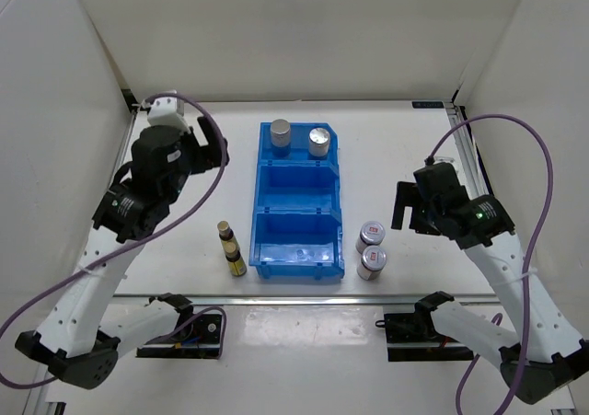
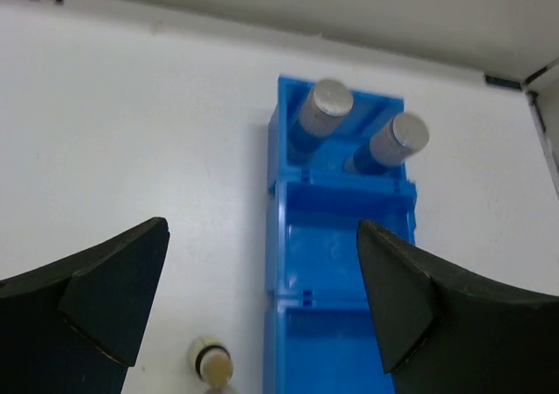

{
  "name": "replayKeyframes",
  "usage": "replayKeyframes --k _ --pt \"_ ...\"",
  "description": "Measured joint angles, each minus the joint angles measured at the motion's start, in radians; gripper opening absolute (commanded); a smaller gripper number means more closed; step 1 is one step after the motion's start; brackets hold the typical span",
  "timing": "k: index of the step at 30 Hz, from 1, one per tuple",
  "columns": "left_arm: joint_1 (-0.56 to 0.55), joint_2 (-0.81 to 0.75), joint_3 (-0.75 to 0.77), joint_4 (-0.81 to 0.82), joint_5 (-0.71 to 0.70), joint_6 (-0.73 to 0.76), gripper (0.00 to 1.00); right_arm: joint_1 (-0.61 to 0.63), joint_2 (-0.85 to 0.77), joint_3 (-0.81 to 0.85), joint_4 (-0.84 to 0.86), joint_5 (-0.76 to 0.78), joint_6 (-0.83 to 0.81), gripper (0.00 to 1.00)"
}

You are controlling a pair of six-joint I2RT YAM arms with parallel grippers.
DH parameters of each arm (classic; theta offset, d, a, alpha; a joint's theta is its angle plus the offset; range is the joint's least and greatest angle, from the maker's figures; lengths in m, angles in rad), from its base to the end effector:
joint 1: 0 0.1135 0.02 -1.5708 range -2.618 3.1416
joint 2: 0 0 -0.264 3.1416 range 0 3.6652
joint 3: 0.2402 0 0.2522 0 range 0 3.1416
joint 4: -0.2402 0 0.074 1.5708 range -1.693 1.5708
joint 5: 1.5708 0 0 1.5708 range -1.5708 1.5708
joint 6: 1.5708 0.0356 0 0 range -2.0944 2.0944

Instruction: Organize the condiment bottles

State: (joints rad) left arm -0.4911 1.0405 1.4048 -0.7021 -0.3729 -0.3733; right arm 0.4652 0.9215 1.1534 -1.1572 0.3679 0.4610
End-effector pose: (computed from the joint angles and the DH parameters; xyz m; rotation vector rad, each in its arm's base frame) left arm 0.1781 -0.0806 0.4491 -0.1398 1.8862 -0.2353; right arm 0.1394 0.0556 0.3528 0.1448 2.4079 -0.0411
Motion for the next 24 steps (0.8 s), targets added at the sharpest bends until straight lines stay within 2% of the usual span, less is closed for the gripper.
replayKeyframes --k 10,16,24 --pt "0.0 -0.011 -0.251 -0.274 0.115 -0.086 0.99 0.013 0.072 -0.005 0.0 0.001 0.001 1.0" --pt "0.005 -0.039 -0.322 -0.301 0.209 -0.122 0.97 0.063 0.091 -0.005 -0.01 0.019 0.01 0.97" --pt "0.005 -0.006 -0.416 -0.325 0.278 -0.167 0.89 0.068 0.123 0.022 -0.057 0.059 0.012 0.97"
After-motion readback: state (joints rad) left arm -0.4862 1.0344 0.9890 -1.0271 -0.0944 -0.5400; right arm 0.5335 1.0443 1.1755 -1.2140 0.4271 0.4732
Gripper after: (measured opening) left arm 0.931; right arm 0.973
